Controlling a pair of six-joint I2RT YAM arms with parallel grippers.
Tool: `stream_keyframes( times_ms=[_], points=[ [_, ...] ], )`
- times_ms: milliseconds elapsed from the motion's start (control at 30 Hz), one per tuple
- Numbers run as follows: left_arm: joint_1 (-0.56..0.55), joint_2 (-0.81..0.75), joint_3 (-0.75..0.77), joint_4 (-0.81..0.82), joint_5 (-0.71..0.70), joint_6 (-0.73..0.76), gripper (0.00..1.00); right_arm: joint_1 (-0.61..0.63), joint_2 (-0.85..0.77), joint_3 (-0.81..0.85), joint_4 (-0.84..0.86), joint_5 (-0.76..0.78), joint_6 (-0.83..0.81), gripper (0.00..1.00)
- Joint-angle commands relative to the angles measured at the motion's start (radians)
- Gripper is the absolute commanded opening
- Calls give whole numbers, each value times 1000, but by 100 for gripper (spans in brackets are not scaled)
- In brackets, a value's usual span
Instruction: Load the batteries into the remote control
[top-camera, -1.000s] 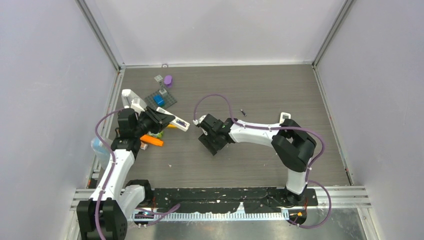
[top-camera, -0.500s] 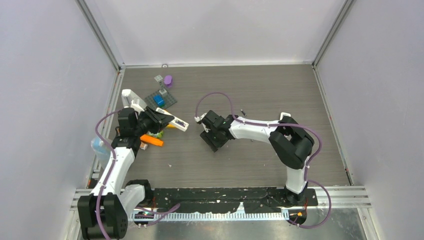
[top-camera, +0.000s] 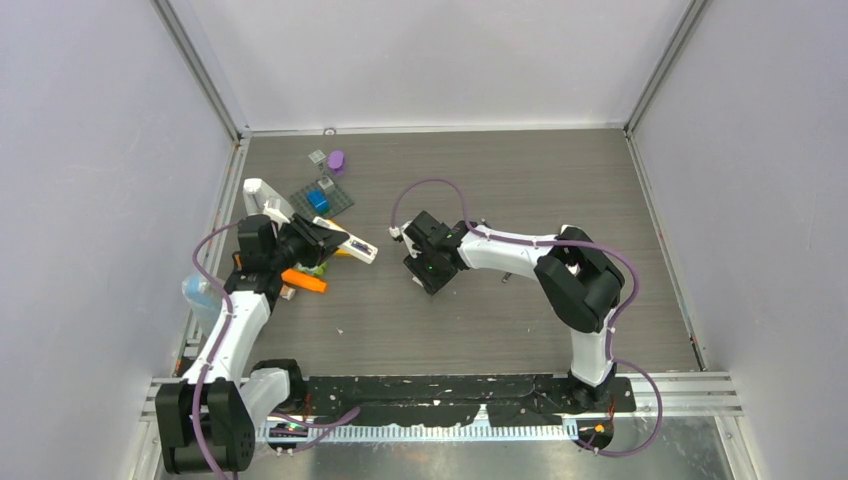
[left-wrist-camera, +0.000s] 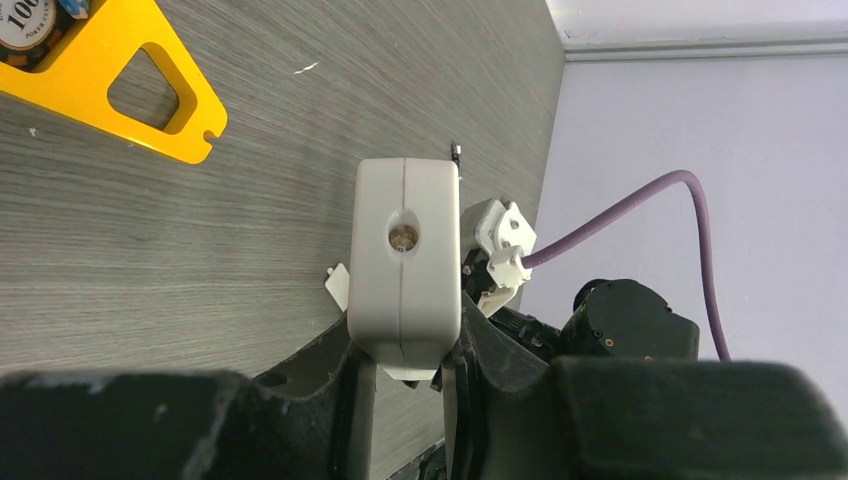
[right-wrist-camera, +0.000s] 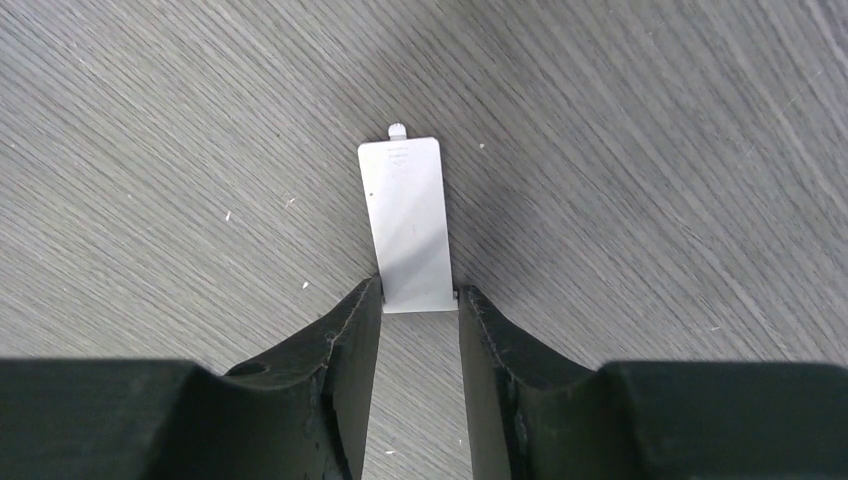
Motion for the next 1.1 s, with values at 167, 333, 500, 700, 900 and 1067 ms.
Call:
stream_keyframes(
  times_ms=[167, 333, 500, 700, 900, 1067],
  points=[
    [8, 12, 26, 77, 13, 6, 0, 32, 44, -3, -64, -1, -35, 48],
    [9, 15, 29, 76, 15, 9, 0, 34, 49, -3, -84, 4, -51, 47],
    [9, 15, 25, 77, 17, 11, 0, 43, 66, 7, -93, 56, -46, 38],
    [9, 15, 20, 79, 19, 11, 0, 52, 51, -6, -77, 114, -37, 30],
    [9, 14, 13, 88, 35, 18, 0, 45, -27, -42, -17, 125, 7, 27],
    [9, 6, -19, 154, 70, 22, 0, 9, -142, -106, 67, 100, 55, 27]
  ],
)
